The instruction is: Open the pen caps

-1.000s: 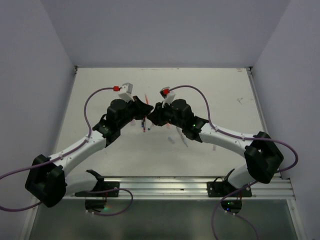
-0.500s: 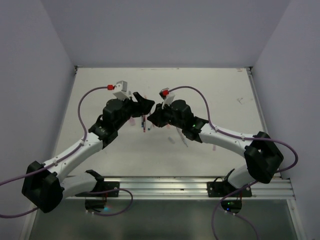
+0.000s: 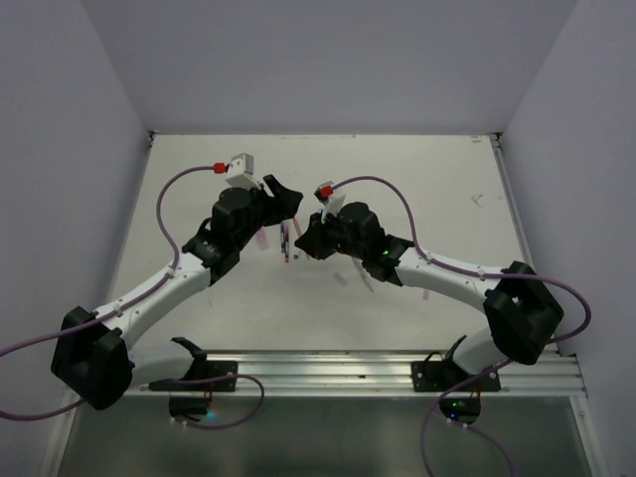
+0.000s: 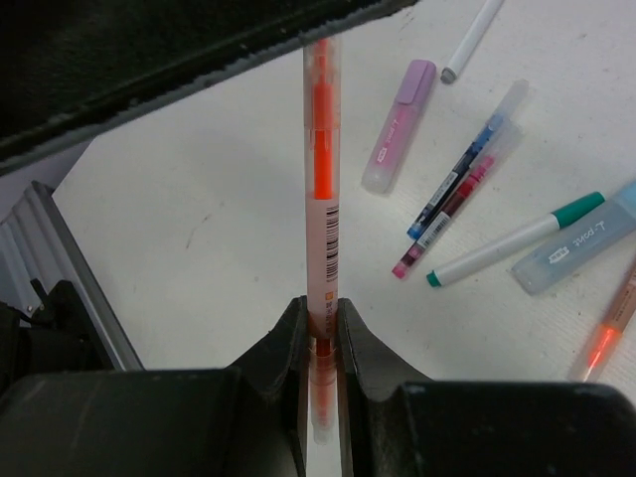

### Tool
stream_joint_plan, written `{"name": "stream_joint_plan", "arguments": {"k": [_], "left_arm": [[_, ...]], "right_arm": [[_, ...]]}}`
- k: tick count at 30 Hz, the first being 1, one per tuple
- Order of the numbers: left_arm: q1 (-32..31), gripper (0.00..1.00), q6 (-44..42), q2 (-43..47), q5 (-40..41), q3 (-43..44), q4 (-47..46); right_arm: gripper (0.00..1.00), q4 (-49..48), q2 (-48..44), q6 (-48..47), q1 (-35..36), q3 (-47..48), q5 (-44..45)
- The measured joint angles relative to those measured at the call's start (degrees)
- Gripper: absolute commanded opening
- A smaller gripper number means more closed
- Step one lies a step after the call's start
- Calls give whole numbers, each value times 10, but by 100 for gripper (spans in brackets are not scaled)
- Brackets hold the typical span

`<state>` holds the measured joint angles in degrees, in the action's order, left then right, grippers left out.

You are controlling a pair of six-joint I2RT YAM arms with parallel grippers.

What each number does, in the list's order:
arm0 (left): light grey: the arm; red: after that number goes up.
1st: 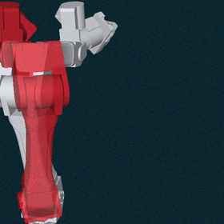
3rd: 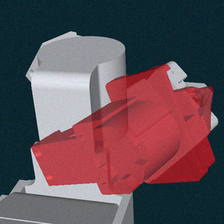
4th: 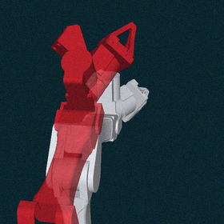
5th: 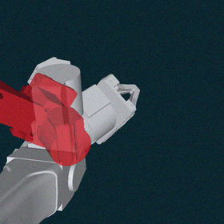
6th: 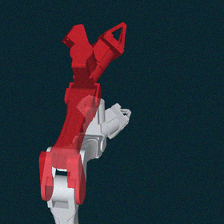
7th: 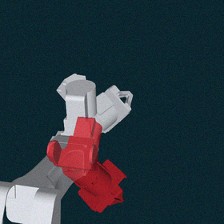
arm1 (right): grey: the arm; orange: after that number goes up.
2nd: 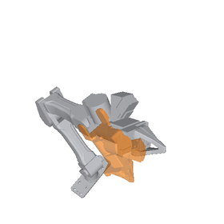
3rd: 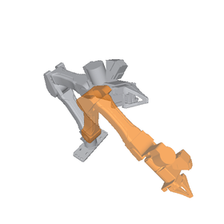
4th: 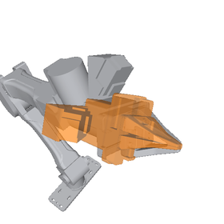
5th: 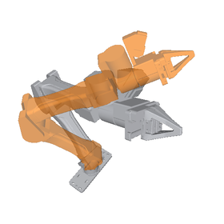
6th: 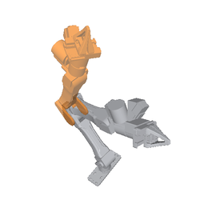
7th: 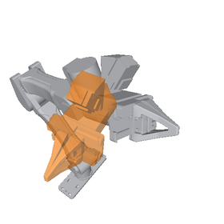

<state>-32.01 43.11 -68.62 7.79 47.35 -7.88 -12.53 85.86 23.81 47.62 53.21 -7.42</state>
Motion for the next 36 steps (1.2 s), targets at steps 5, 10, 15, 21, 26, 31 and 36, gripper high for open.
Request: {"name": "stream_joint_plan", "arguments": {"k": [5,10,15,21,26,31,36], "left_arm": [[0,54,9,-19,0,0,0],[0,41,13,-20,1,0,-1],[0,36,14,-23,1,0,-2],[0,37,15,-36,-1,0,-2],[0,23,19,-39,-1,0,-2],[0,3,25,-39,-5,0,-3],[0,0,28,-39,-5,0,-3]], "right_arm": [[0,2,0,-5,0,0,-3],[0,5,0,-7,0,0,-11],[0,10,0,-9,1,0,-12],[0,14,0,-9,1,0,-12],[0,14,0,-9,2,0,-12],[0,14,0,-9,4,0,-12],[0,15,0,-9,4,0,-12]]}}
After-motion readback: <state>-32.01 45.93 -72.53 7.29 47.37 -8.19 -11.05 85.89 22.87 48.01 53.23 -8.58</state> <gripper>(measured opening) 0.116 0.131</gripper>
